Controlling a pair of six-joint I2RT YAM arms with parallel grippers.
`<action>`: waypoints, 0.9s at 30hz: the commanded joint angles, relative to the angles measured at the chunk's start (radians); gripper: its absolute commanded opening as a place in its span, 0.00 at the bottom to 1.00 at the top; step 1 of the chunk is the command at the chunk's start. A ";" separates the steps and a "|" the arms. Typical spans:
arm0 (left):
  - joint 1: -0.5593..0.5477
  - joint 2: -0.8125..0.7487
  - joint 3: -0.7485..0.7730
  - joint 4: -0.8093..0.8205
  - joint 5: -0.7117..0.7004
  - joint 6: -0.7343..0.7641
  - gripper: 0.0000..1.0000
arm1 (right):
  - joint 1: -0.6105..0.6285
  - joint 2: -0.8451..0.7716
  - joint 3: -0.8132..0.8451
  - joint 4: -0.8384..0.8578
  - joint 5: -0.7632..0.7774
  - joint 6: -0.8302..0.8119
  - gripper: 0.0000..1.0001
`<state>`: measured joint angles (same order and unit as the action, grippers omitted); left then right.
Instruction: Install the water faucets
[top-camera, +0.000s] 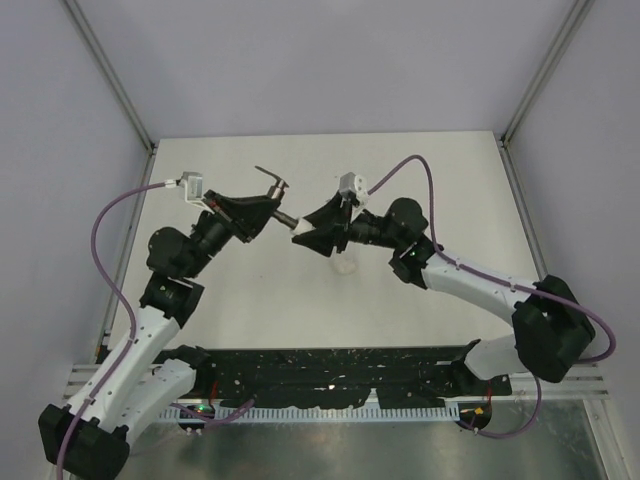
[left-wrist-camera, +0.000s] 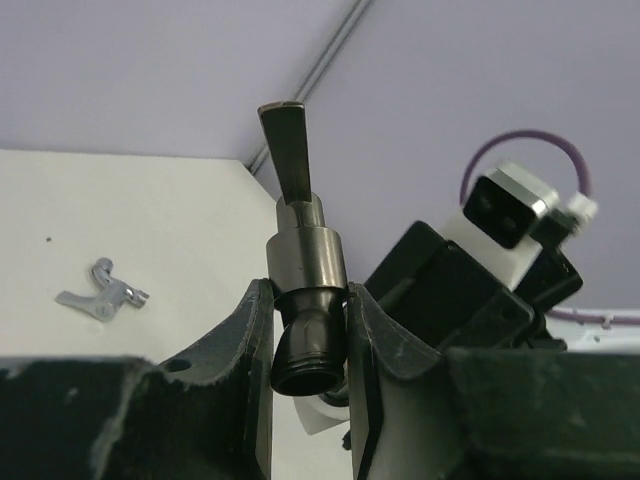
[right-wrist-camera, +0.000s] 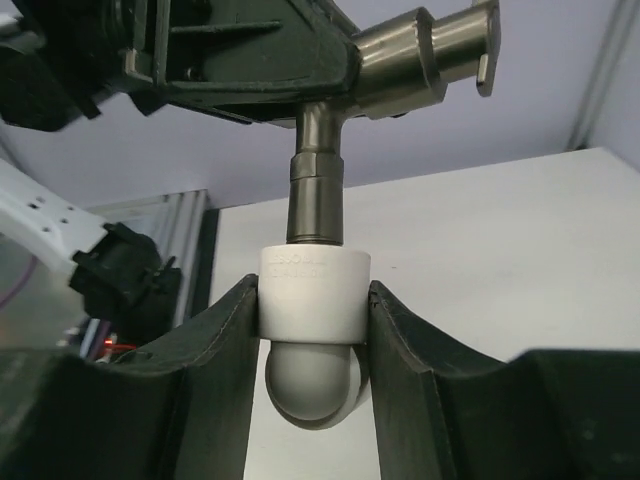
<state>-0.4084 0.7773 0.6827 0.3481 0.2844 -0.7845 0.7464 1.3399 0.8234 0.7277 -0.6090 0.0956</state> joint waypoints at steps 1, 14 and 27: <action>0.051 0.000 -0.023 0.291 0.419 0.190 0.00 | -0.116 0.125 0.131 0.324 -0.277 0.597 0.05; 0.057 -0.114 -0.008 0.148 0.410 0.304 0.00 | -0.223 0.412 0.226 0.871 -0.337 1.333 0.53; 0.057 -0.184 0.089 -0.345 -0.096 0.180 0.00 | -0.249 0.200 0.152 0.330 -0.293 0.749 0.95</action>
<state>-0.3523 0.6041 0.6922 0.1310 0.3538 -0.5579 0.4896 1.6650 0.9974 1.2350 -0.9657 1.1244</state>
